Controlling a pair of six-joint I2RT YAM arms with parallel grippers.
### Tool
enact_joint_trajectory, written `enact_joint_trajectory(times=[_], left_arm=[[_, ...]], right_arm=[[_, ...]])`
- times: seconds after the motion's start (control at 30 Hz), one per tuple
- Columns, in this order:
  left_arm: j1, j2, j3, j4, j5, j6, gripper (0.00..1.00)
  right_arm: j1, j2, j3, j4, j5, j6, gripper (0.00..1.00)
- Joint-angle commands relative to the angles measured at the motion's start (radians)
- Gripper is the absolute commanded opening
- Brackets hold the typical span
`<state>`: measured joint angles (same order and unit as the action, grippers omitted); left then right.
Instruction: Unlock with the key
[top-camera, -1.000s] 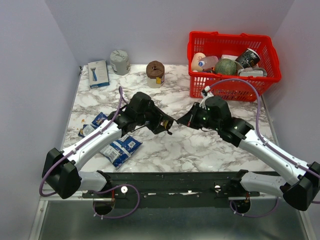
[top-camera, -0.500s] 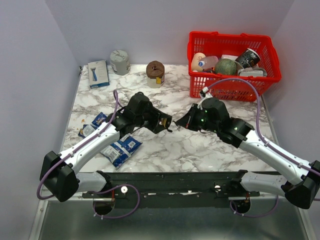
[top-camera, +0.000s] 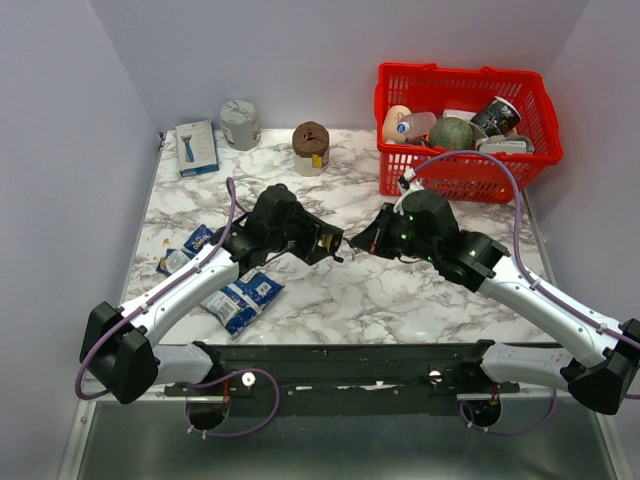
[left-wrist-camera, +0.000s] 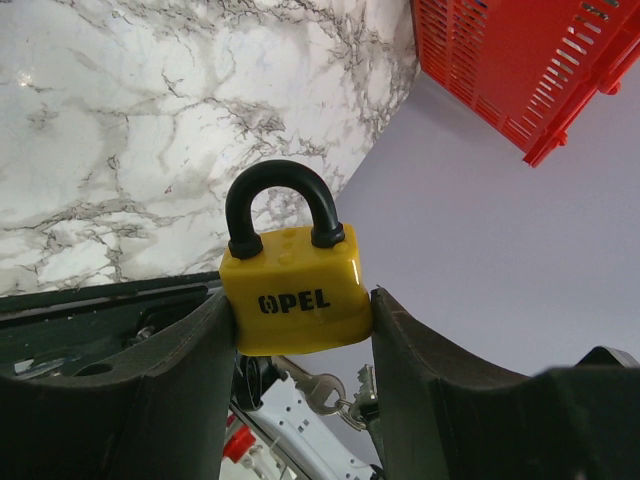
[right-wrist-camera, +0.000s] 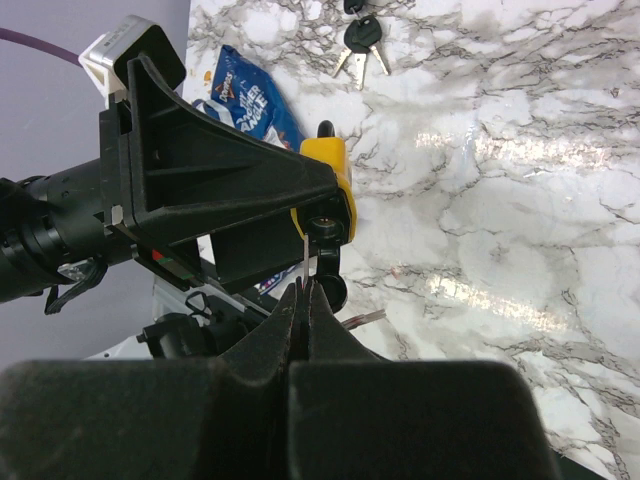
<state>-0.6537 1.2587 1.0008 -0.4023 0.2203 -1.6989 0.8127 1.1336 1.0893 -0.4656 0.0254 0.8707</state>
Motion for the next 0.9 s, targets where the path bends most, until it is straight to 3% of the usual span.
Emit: enact_joint_trajectory(times=[0.0, 0.87], left_arm=[[0.008, -0.015, 0.045, 0.042, 0.033, 0.024, 0.00], [0.009, -0.018, 0.064, 0.025, 0.062, 0.054, 0.00]], right_arm=[[0.011, 0.006, 0.029, -0.019, 0.031, -0.013, 0.01], [0.023, 0.060, 0.047, 0.004, 0.025, -0.061, 0.01]])
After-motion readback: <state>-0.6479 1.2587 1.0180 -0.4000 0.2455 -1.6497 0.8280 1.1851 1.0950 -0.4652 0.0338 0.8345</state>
